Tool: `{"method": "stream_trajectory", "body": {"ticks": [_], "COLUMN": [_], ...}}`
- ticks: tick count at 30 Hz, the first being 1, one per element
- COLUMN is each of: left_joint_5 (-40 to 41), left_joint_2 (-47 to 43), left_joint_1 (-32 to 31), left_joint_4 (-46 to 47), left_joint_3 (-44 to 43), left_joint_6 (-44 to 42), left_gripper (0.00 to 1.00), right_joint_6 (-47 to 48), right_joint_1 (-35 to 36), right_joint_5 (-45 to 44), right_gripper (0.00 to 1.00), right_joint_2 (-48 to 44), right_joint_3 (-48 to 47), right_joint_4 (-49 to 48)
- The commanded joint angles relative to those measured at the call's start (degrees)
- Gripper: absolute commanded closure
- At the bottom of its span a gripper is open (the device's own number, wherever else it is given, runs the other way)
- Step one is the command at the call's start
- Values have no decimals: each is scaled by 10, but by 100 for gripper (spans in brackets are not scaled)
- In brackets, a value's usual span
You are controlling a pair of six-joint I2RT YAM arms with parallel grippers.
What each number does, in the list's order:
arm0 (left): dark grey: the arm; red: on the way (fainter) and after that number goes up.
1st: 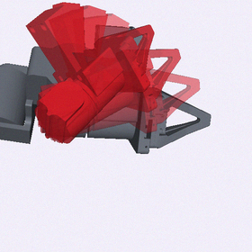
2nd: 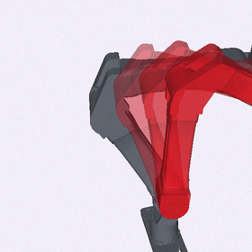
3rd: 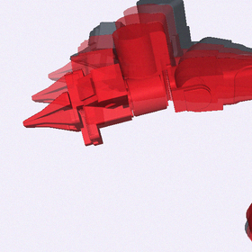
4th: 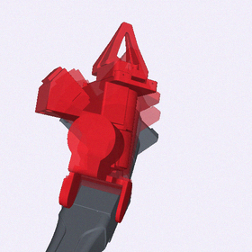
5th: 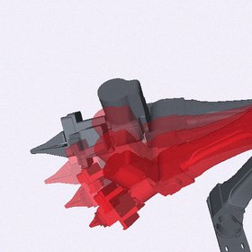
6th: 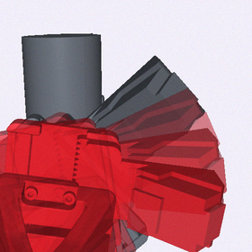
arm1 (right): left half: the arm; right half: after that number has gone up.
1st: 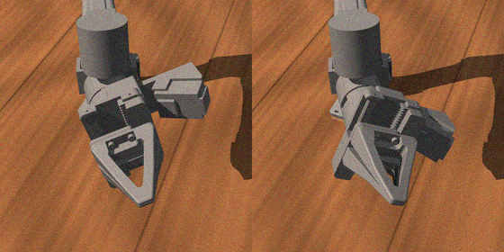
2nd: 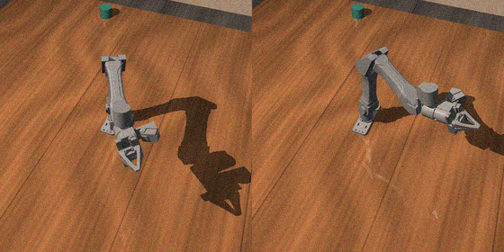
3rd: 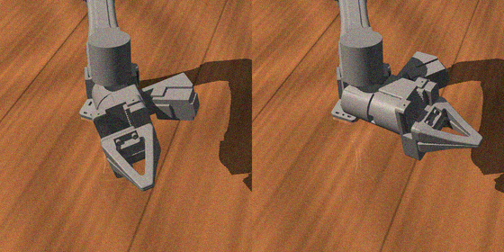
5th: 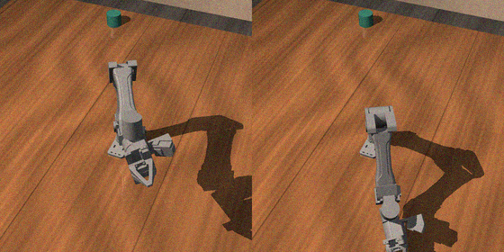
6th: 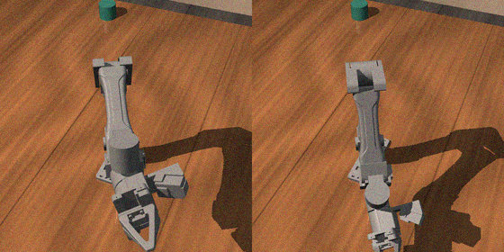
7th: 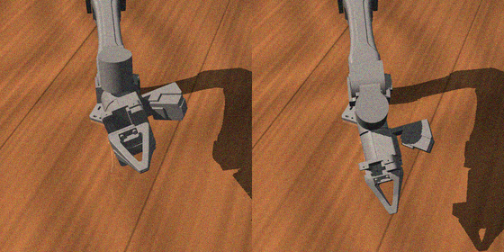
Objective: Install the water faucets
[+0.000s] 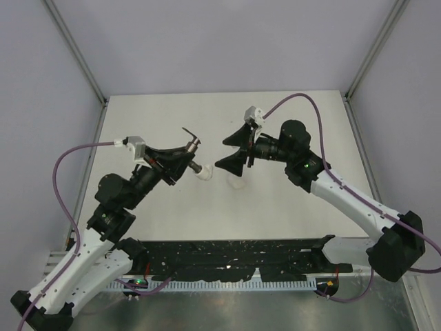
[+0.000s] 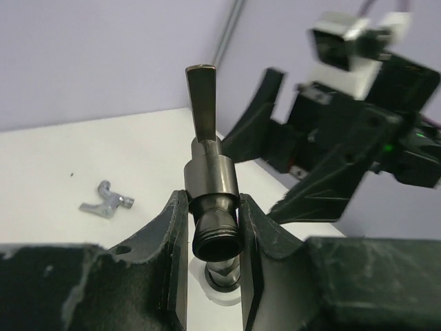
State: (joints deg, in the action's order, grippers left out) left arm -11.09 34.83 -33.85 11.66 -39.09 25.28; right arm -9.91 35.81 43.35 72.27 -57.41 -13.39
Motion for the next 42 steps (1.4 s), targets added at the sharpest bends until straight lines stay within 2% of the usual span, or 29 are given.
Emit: {"method": "stream_trajectory", "body": {"ticks": [1, 5, 10, 13, 19, 24, 29, 31, 32, 33, 34, 35, 37, 39, 42], "left_joint_5": [129, 168, 209, 222, 203, 183, 165, 139, 122, 114, 76, 48, -49, -129, -254], "left_joint_2": [24, 47, 56, 54, 54, 60, 56, 59, 62, 66, 68, 72, 80, 88, 97], "left_joint_1": [-2, -3, -3, -3, -2, -3, -2, 5, 12, 20, 30, 45, 77, 108, 133], "left_joint_4": [30, 53, -1, -26, -44, -45, -7, 19, 25, 27, 40, 57, 114, 164, 235], "left_joint_3": [10, 6, -33, -45, -53, -53, -41, -37, -40, -41, -39, -30, -14, 0, 12], "left_joint_6": [75, 125, 163, 213, 285, 307, 295, 270, 247, 232, 217, 202, 180, 161, 114], "left_gripper": [100, 100, 100, 100, 100, 100, 100, 100, 100, 100, 100, 100, 100, 100, 100], "right_joint_6": [167, 255, 366, 400, 438, 431, 354, 294, 275, 230, 208, 157, 62, -54, -255], "right_joint_1": [8, 59, 158, 190, 218, 218, 208, 185, 177, 156, 148, 126, 90, 56, 10], "right_joint_5": [-106, -189, -304, -371, -414, -408, -371, -333, -305, -282, -239, -218, -143, -43, 43], "right_gripper": [7, 7, 7, 7, 7, 10, 26, 43, 60, 66, 77, 82, 89, 95, 95], "right_joint_2": [-77, -122, -136, -118, -67, -30, -12, -13, -12, -12, -11, -8, 7, 32, 99], "right_joint_3": [6, 59, 99, 123, 136, 132, 120, 121, 117, 114, 109, 107, 89, 78, 35], "right_joint_4": [18, -20, -32, -82, -181, -244, -264, -278, -282, -282, -284, -286, -302, -363, -414]}}
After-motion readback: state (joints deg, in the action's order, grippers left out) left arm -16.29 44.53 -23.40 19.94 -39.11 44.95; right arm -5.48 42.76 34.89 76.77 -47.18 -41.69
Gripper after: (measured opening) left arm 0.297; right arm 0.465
